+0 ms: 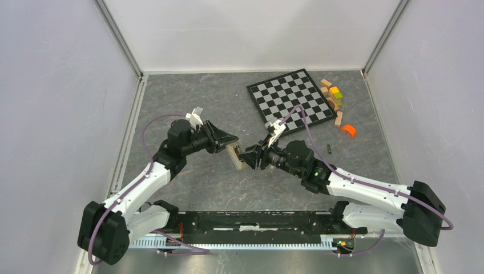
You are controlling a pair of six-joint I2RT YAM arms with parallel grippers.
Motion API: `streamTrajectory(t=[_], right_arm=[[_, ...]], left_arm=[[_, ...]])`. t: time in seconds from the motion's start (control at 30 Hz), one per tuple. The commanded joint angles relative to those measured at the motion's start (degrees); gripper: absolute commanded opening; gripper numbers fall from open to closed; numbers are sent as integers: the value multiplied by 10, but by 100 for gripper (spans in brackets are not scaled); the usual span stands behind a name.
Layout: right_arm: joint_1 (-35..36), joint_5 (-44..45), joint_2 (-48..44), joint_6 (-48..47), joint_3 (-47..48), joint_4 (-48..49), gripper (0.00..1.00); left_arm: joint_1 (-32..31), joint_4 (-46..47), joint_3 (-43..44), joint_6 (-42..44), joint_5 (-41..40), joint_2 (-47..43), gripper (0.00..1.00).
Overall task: Load the batteries into the remote control
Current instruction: Load the battery into the remote control.
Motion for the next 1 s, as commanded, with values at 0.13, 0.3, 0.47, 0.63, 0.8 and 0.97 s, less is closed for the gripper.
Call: streamTrajectory(t=[0.13,0.3,0.47,0.63,0.8,0.97], right_arm=[[-2,17,-53,110,37,-26,87],[-5,90,-52,281,59,-119,98],[-5,88,-50,414,26,-91,98],[-5,114,-66,521,-28,-39,98],[-5,109,-51,574,-49,18,98],[-7,95,-18,592,-44,68,98]], left_arm=[[-1,24,22,78,-21,-13,2],[0,37,28,83,-42,-18,2],[-1,68,27,67,-60,-19,2],[-1,85,32,61,-69,-17,2],[-1,85,39,59,-73,-13,2],[0,93,41,48,-60,-7,2]])
